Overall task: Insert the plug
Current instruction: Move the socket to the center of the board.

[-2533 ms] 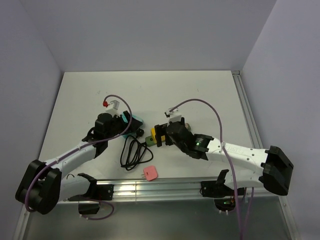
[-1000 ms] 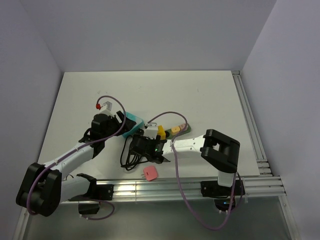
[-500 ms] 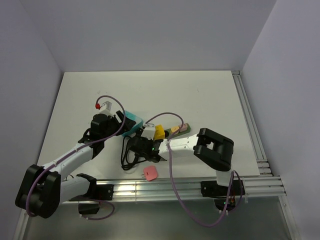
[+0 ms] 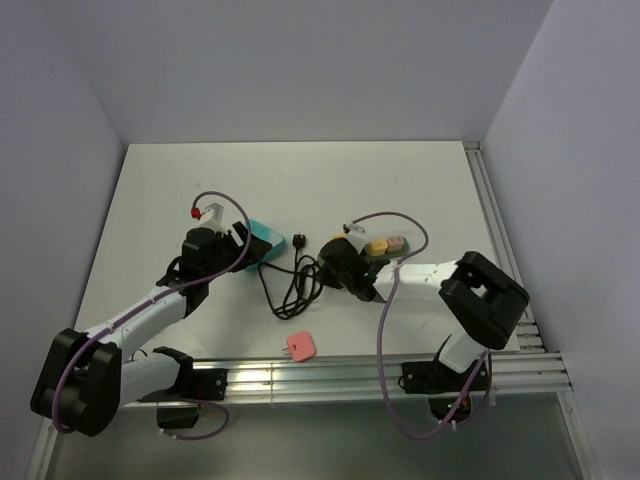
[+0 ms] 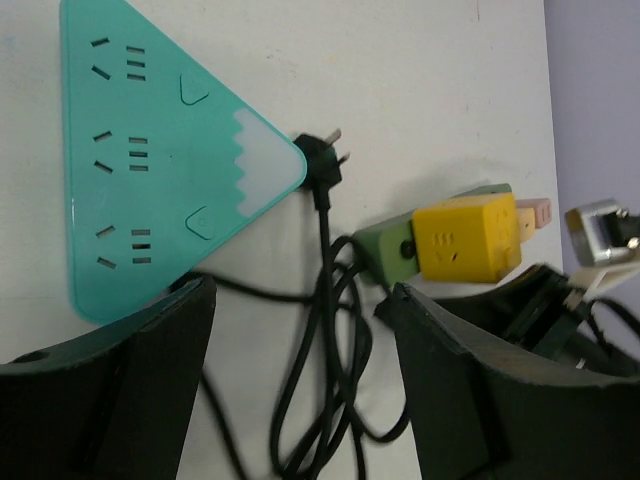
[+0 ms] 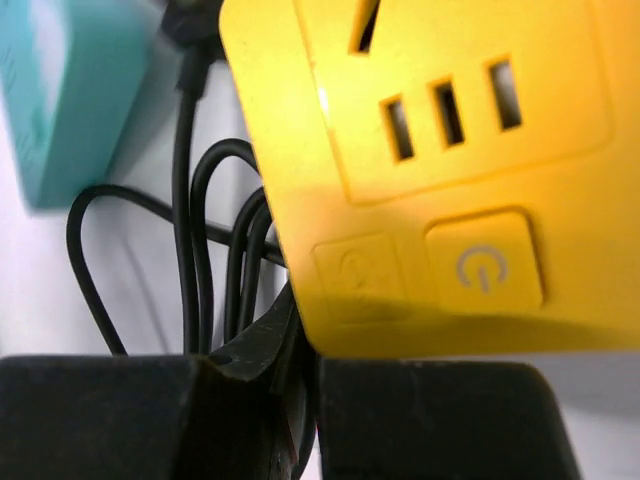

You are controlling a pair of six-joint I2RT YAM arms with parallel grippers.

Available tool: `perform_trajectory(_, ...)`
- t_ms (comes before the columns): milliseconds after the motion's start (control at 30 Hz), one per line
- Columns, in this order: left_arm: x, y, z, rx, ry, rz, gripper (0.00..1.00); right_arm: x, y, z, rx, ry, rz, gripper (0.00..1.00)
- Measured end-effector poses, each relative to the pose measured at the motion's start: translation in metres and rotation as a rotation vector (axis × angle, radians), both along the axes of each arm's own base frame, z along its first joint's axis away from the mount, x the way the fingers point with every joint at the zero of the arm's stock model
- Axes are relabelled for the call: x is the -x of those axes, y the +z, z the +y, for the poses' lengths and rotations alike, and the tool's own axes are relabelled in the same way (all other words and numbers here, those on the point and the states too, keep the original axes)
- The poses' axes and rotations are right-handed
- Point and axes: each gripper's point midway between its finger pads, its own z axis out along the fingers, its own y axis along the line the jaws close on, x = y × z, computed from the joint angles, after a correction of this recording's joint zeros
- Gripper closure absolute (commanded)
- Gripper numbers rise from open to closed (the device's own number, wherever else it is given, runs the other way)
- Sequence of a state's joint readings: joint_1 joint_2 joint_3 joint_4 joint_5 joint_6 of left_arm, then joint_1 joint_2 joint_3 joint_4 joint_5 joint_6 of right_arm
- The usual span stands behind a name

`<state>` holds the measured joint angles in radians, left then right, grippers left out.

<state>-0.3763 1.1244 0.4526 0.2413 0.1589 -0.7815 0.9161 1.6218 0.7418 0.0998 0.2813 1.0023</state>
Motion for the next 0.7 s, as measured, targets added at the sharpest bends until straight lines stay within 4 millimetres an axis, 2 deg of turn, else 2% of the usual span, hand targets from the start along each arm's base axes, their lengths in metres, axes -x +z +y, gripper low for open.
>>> perform_trajectory(200,-0.001,0.002,0.001,-0.001,0.007,-0.006,0.23,-0.054,0.015,-0.094,0.036,-0.214,-0.024,1.0)
perform_trajectory(300,-0.001,0.001,0.001,-0.002,0.008,-0.006,0.22,-0.071,0.021,-0.124,0.048,-0.28,-0.035,1.0)
perform_trajectory(400,-0.001,0.0,0.002,-0.005,0.01,-0.001,0.21,-0.08,0.022,-0.144,0.076,-0.312,-0.027,0.93)
perform_trajectory(467,-0.001,-0.002,0.002,-0.008,0.012,0.002,0.19,-0.083,0.025,-0.147,0.087,-0.305,-0.026,0.8)
perform_trajectory(500,-0.001,-0.002,0.002,-0.009,0.014,0.003,0.18,-0.084,0.026,-0.147,0.088,-0.3,-0.028,0.71)
perform_trajectory(533,-0.002,-0.002,0.002,-0.01,0.016,0.003,0.17,-0.084,0.027,-0.146,0.09,-0.289,-0.03,0.54)
perform_trajectory(567,-0.002,-0.002,0.003,-0.01,0.016,0.002,0.16,-0.084,0.028,-0.145,0.085,-0.281,-0.031,0.46)
perform_trajectory(600,-0.002,-0.003,0.003,-0.012,0.02,0.002,0.16,-0.083,0.029,-0.144,0.088,-0.264,-0.034,0.28)
perform_trajectory(633,-0.003,-0.003,0.004,-0.013,0.022,0.002,0.15,-0.083,0.031,-0.143,0.089,-0.254,-0.037,0.2)
perform_trajectory(700,-0.003,-0.004,0.004,-0.015,0.024,0.005,0.14,-0.081,0.039,-0.141,0.08,-0.222,-0.058,0.15)
